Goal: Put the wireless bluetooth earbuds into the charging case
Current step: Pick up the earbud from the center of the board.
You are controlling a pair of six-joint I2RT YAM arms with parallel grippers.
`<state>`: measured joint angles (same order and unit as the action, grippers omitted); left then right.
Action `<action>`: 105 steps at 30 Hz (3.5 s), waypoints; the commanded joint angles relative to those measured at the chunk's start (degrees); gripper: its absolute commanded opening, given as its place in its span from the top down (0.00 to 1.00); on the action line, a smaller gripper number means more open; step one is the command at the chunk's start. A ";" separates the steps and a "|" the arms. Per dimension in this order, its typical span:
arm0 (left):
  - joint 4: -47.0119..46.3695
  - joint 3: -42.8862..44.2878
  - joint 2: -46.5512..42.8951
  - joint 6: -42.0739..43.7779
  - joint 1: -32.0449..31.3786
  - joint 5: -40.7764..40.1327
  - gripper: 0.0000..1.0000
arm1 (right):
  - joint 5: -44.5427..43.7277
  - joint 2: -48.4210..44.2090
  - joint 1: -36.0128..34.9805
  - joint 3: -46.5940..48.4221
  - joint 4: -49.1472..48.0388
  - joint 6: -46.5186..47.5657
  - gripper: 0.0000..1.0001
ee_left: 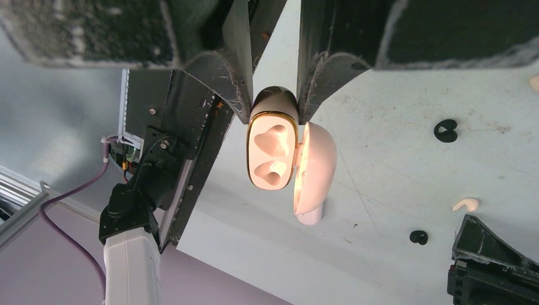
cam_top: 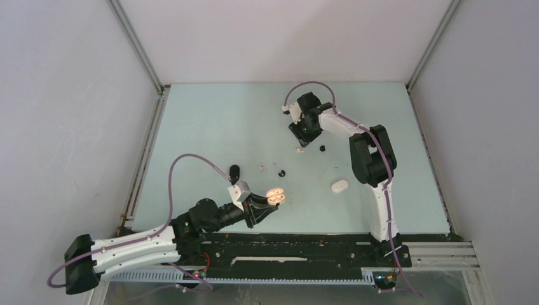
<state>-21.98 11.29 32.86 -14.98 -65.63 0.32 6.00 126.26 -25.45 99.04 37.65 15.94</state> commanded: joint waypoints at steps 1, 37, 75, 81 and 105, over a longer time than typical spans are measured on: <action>-0.40 2.28 -0.76 0.13 -0.20 0.47 1.00 | -1.12 1.09 -1.23 1.57 1.39 1.26 0.56; -0.49 1.17 -1.42 -1.48 -0.29 0.42 1.00 | -0.64 1.77 -5.88 -0.05 2.96 3.72 0.66; -11.44 3.26 18.62 -2.41 -0.29 -2.64 1.00 | -10.62 -32.38 -13.64 -24.14 0.45 7.69 0.92; -17.86 3.83 24.49 -3.31 -0.29 -5.13 1.00 | -11.78 -40.84 -14.61 -24.41 0.93 8.97 0.92; -28.30 4.10 27.85 -3.21 -0.29 -17.92 1.00 | -23.64 -56.69 -27.25 -34.72 -13.34 20.48 1.00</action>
<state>-46.76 13.21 61.12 -19.42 -65.67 -14.70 -14.06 72.07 -51.46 64.64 29.56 31.68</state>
